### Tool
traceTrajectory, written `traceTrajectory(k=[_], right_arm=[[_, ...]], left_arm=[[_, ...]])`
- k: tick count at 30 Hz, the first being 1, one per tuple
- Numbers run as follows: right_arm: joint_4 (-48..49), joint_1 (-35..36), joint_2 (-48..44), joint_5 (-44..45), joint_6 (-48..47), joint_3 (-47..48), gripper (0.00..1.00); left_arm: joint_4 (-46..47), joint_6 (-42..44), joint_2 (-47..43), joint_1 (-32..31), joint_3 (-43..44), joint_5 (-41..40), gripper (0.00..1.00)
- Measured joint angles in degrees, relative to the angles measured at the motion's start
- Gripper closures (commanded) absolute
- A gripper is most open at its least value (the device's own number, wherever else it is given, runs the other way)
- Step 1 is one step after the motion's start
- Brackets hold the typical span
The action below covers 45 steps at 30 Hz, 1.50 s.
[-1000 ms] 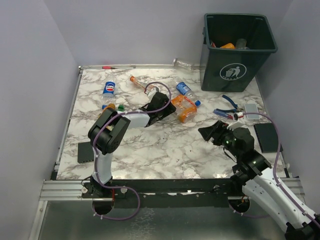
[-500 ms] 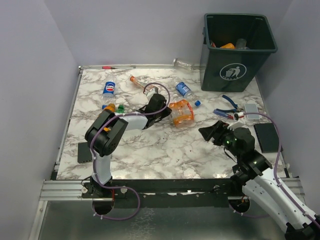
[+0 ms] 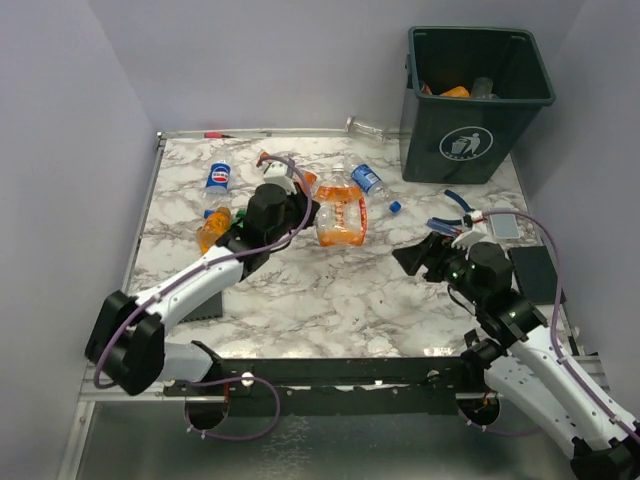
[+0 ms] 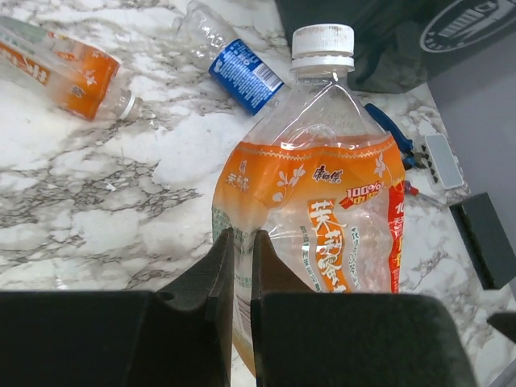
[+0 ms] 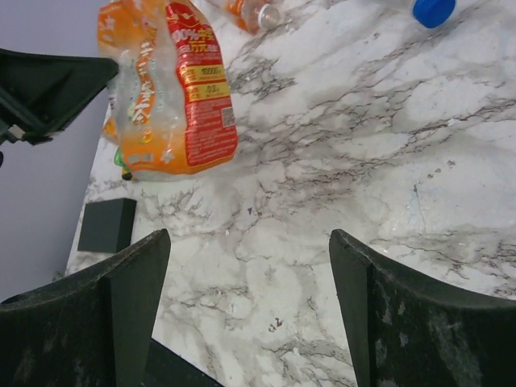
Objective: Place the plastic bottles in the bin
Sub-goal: Pick up the plastic bottle at the center of the board.
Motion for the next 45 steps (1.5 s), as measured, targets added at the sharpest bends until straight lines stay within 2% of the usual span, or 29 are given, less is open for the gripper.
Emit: traceTrajectory(k=[2, 6, 10, 18, 23, 30, 31, 33, 34, 35, 40, 45], right_arm=[[1.51, 0.0, 1.44, -3.02, -1.14, 0.0, 0.09], [5.95, 0.0, 5.66, -8.98, -2.89, 0.22, 0.06], [9.66, 0.0, 10.05, -13.27, -3.82, 0.92, 0.05], [19.02, 0.0, 14.1, -20.98, -3.72, 0.83, 0.08], [23.15, 0.0, 17.29, -23.78, -3.17, 0.72, 0.2], [28.74, 0.0, 21.44, -28.06, -1.44, 0.72, 0.61], [29.35, 0.0, 21.79, -28.57, -1.22, 0.72, 0.66], [29.92, 0.0, 21.99, -29.42, -1.27, 0.72, 0.71], [30.08, -0.02, 21.84, -29.59, -1.42, 0.72, 0.72], [30.08, 0.0, 21.49, -29.99, -1.9, 0.72, 0.73], [26.99, 0.0, 15.72, -31.17, -8.35, 1.95, 0.76], [26.01, 0.0, 6.12, -30.91, -15.61, 3.52, 0.77]], left_arm=[[0.15, 3.23, -5.51, 0.04, -3.34, 0.98, 1.0], [4.04, 7.17, -12.15, 0.04, -11.39, 6.54, 1.0], [7.21, 8.04, -13.29, 0.04, -16.26, 12.81, 1.0], [15.63, 5.7, -14.62, 0.04, -18.32, 22.67, 1.0], [20.11, 3.1, -14.64, 0.04, -19.08, 26.91, 1.0], [22.82, 1.66, -15.65, -0.13, -19.8, 29.31, 0.99], [22.91, 1.62, -15.8, -0.13, -19.85, 29.35, 0.89], [23.39, 1.46, -16.2, -0.13, -19.98, 29.35, 0.39], [23.69, 1.44, -16.41, -0.13, -20.04, 29.35, 0.17], [23.96, 1.51, -16.83, -0.15, -20.06, 29.31, 0.04], [23.98, -0.09, -19.02, -0.39, -19.69, 30.42, 0.01], [23.78, -2.51, -17.29, -0.35, -13.9, 38.34, 0.01]])
